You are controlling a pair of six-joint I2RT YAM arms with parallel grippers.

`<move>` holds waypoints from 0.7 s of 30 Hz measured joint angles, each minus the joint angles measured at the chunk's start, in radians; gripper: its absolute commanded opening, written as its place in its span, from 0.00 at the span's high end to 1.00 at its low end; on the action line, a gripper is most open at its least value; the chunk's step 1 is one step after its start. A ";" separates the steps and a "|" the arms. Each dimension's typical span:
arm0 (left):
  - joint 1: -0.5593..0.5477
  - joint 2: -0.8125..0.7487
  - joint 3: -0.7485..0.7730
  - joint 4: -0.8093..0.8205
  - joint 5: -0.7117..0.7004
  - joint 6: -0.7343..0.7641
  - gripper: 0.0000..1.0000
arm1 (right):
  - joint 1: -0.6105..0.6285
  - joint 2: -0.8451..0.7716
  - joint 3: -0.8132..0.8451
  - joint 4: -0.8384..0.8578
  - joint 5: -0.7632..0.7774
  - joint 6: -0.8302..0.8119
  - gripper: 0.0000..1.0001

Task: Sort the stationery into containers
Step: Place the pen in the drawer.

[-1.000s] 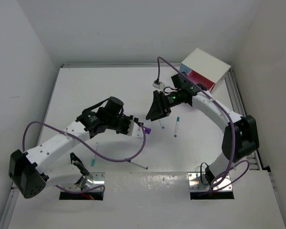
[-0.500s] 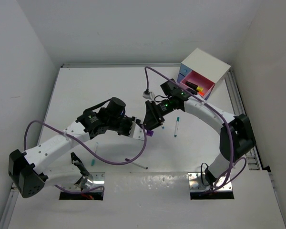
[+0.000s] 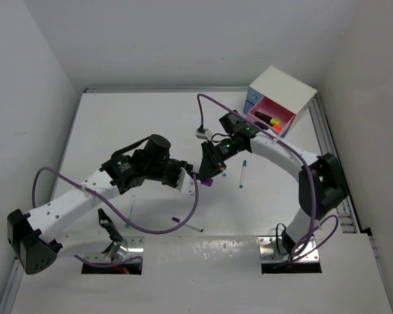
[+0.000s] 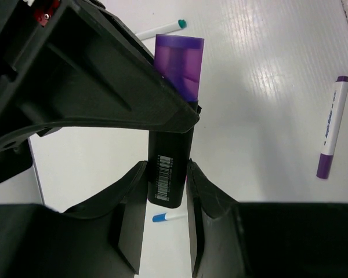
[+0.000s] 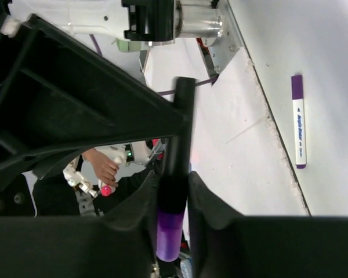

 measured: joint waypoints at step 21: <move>0.227 0.038 0.080 0.077 -0.182 -0.523 0.00 | -0.641 0.226 0.793 -0.366 0.375 -0.562 1.00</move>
